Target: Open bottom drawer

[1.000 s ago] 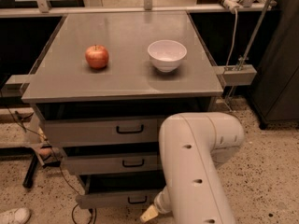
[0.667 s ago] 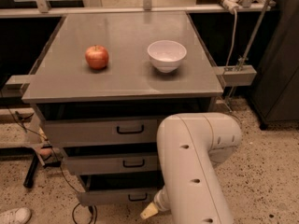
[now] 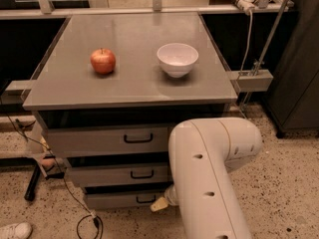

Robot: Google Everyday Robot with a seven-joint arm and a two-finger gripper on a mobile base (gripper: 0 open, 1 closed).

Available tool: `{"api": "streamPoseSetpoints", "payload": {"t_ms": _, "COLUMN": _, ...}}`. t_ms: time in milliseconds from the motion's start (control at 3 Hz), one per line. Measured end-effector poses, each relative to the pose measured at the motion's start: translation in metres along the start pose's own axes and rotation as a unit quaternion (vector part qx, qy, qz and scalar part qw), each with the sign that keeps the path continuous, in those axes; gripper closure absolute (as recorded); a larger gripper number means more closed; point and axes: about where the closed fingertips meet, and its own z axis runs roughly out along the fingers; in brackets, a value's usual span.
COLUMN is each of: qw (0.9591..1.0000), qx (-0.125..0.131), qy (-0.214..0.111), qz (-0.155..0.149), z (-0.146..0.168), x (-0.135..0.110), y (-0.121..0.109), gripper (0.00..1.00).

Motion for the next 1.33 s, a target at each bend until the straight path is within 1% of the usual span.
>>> {"api": "streamPoseSetpoints", "payload": {"t_ms": 333, "qw": 1.0, "qx": 0.0, "qy": 0.0, "qz": 0.0, "z": 0.0, "x": 0.0, "y": 0.0, "gripper": 0.0}}
{"api": "streamPoseSetpoints", "payload": {"t_ms": 667, "qw": 0.9999, "qx": -0.011, "qy": -0.006, "qz": 0.0, "z": -0.001, "x": 0.009, "y": 0.001, "gripper": 0.0}}
{"api": "streamPoseSetpoints", "payload": {"t_ms": 1000, "qw": 0.9996, "qx": -0.023, "qy": -0.012, "qz": -0.008, "z": 0.005, "x": 0.024, "y": 0.0, "gripper": 0.0}}
{"api": "streamPoseSetpoints", "payload": {"t_ms": 1333, "qw": 0.9991, "qx": -0.028, "qy": -0.024, "qz": -0.022, "z": 0.011, "x": 0.035, "y": -0.007, "gripper": 0.0}}
